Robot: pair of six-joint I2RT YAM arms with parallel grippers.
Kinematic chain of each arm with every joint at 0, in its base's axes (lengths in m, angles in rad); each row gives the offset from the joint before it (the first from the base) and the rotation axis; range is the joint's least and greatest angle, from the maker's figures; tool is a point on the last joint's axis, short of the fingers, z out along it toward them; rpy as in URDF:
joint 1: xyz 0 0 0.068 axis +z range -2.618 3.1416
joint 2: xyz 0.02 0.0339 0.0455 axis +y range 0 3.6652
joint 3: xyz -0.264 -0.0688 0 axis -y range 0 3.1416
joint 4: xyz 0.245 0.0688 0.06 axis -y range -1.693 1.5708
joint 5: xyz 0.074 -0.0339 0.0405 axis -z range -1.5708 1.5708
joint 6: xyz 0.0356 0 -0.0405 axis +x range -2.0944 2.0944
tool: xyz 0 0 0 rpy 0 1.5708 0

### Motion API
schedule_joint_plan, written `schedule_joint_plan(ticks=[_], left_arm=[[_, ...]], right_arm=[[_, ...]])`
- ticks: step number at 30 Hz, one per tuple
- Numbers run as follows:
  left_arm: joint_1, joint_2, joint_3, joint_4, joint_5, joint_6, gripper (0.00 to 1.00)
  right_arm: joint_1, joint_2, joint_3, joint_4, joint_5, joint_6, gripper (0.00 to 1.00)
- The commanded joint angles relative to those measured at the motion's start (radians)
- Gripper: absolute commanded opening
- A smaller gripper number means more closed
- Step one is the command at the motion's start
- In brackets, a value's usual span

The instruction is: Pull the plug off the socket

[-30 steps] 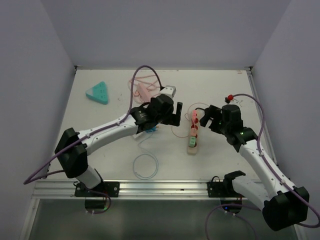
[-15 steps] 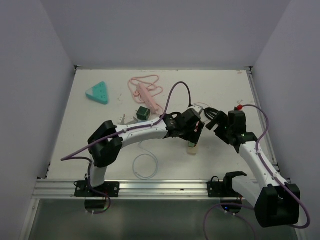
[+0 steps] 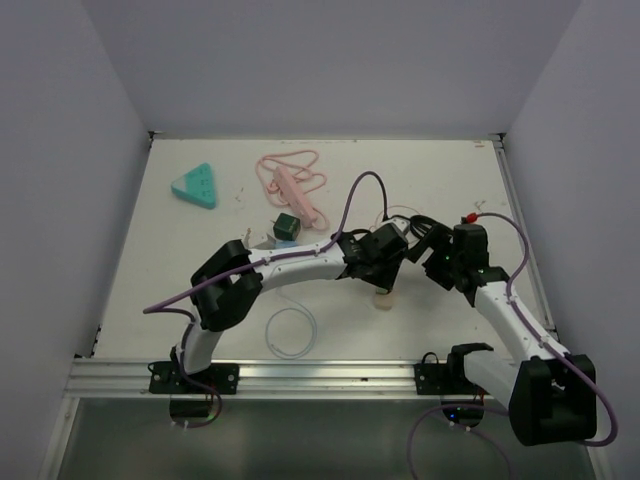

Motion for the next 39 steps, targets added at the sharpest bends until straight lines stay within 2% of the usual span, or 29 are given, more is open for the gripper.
schedule_joint_plan(ticks=[1,5,9,15,20,27,31,39], left_arm=[[0.017,-0.015,-0.017,0.030,0.012,-0.036,0.44],[0.057,-0.067,-0.106,0.104,0.046,-0.054,0.17],[0.091,-0.138,-0.250,0.207,0.105,-0.054,0.07],[0.154,-0.211,-0.394,0.368,0.228,-0.076,0.04],[0.167,-0.228,-0.425,0.423,0.268,-0.080,0.04],[0.169,-0.231,-0.430,0.451,0.285,-0.083,0.04],[0.170,-0.230,-0.430,0.463,0.290,-0.083,0.04],[0.177,-0.250,-0.468,0.526,0.301,-0.089,0.04]], right_arm=[[-0.003,0.021,-0.027,0.075,-0.085,0.010,0.88],[-0.003,0.041,-0.051,0.130,-0.130,0.018,0.88],[-0.003,0.092,-0.054,0.172,-0.164,0.032,0.88],[-0.002,0.165,-0.068,0.290,-0.208,0.101,0.87],[0.004,0.231,-0.053,0.390,-0.219,0.127,0.84],[0.060,0.357,-0.018,0.445,-0.214,0.141,0.80],[0.080,0.402,-0.030,0.492,-0.202,0.150,0.74],[0.083,0.512,-0.048,0.603,-0.228,0.153,0.50]])
